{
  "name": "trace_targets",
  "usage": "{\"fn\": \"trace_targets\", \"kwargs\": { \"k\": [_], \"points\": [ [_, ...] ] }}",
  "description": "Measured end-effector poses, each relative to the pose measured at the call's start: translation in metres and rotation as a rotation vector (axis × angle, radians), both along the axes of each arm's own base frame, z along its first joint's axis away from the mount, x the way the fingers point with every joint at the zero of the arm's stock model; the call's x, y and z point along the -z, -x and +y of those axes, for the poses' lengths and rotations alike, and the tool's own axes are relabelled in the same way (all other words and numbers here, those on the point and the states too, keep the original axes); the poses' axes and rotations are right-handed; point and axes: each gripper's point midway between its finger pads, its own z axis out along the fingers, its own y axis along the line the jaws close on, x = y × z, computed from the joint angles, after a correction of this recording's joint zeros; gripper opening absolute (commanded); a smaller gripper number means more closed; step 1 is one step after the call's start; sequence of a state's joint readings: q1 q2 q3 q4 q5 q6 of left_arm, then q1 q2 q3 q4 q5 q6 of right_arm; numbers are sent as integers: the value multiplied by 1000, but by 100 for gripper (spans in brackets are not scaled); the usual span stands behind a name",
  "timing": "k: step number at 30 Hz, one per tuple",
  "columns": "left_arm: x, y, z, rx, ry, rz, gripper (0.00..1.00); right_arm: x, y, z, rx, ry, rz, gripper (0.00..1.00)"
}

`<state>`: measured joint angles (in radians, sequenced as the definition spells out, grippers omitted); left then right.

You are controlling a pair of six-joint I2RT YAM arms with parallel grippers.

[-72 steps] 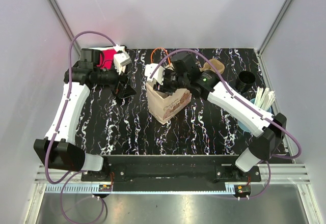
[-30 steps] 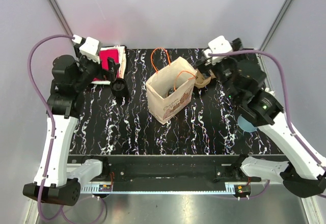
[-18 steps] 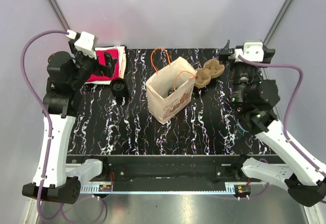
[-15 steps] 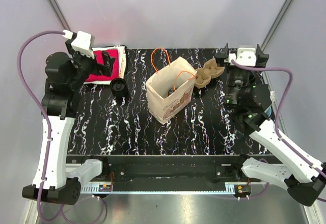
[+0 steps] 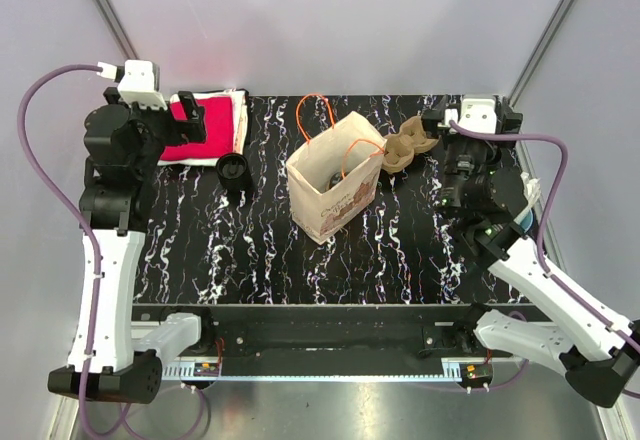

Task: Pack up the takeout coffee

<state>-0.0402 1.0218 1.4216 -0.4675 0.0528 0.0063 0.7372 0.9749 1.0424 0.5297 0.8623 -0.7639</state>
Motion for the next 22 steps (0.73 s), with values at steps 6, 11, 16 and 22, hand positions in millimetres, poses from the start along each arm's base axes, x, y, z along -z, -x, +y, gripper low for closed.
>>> {"fn": "trace_targets", "kwargs": {
  "k": [6, 11, 16, 22],
  "points": [
    [13, -3, 4, -21, 22, 31, 99, -7, 13, -30, 52, -52, -21, 100],
    [14, -4, 5, -26, 32, 31, 99, -4, 17, -40, 57, -76, -4, 100],
    [18, -4, 5, -22, 33, 39, 99, 5, 12, -36, 53, -62, 32, 100],
    [20, -5, 4, -12, 34, 40, 99, 10, 10, -35, 50, -60, 48, 100]
  ]
}}
